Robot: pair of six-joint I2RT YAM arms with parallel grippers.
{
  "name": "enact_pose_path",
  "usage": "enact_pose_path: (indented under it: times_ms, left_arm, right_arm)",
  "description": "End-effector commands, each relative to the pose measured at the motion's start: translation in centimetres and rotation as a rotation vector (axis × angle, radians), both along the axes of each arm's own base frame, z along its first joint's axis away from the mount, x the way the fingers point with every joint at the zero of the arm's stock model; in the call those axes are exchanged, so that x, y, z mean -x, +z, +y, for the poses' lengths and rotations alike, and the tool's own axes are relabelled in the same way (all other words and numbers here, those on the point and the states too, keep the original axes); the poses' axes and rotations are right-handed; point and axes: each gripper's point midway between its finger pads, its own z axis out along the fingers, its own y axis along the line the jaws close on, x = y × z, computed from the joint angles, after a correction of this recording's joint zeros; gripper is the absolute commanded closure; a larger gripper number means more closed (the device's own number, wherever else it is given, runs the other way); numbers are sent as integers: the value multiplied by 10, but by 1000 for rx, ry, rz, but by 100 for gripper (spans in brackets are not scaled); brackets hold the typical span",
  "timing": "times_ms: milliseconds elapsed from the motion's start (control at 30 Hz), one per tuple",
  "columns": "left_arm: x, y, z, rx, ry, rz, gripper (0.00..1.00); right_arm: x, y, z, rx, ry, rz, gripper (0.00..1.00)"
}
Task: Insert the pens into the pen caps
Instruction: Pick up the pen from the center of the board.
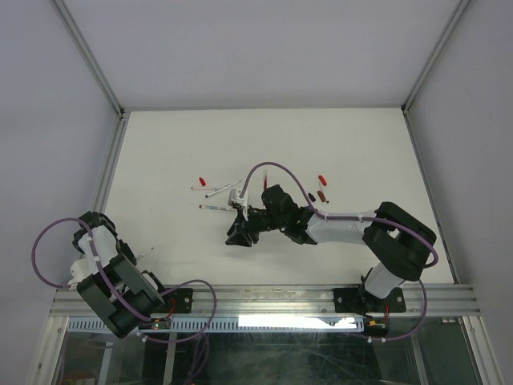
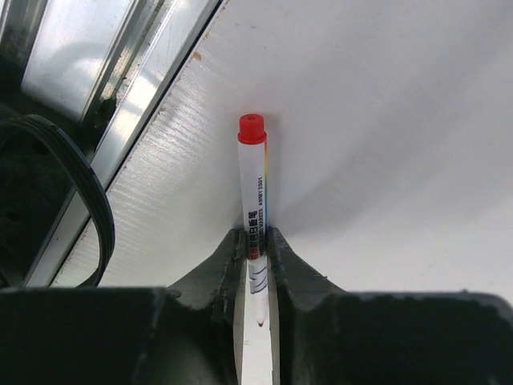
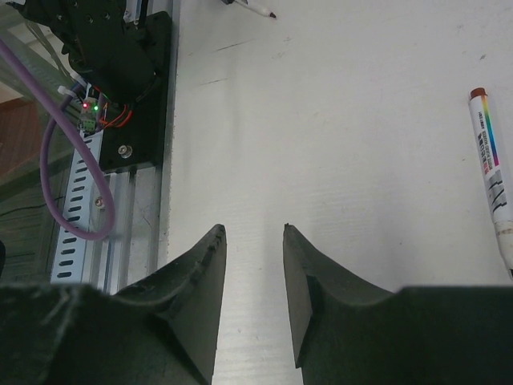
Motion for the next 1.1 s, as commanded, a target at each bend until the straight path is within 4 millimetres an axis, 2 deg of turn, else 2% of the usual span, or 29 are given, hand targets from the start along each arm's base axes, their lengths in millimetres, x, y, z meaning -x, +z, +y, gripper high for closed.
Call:
enact_pose_path:
  times_ms: [0, 133, 333, 467, 700, 833, 933, 1067]
  left_arm:
    - [-14, -13, -3, -24, -64, -109, 89]
    - [-21, -10, -2, -83, -127, -182, 100]
    - [-41, -4, -3, -89, -287, -206, 100]
    - [-71, -3, -13, -76, -449, -199, 100]
    - [-128, 1, -58, -39, -783, -186, 100]
    - [-160, 11, -89, -51, -992, -208, 100]
    - [-170, 13, -109, -61, -1122, -200, 100]
    - [-182, 24, -144, -84, -1306, -228, 100]
  right_arm:
    - [-7, 22, 9, -58, 3, -60, 63]
    - [-11, 22, 6, -53, -27, -74, 63]
    - [-20, 27, -6, -58, -115, -111, 62]
    - [-28, 32, -19, -62, -201, -135, 62]
    - [-42, 50, -51, -65, -379, -181, 62]
    - [-51, 61, -74, -72, -499, -186, 62]
    - [-55, 67, -91, -86, -579, -178, 62]
    - [-55, 64, -104, -70, -623, -161, 62]
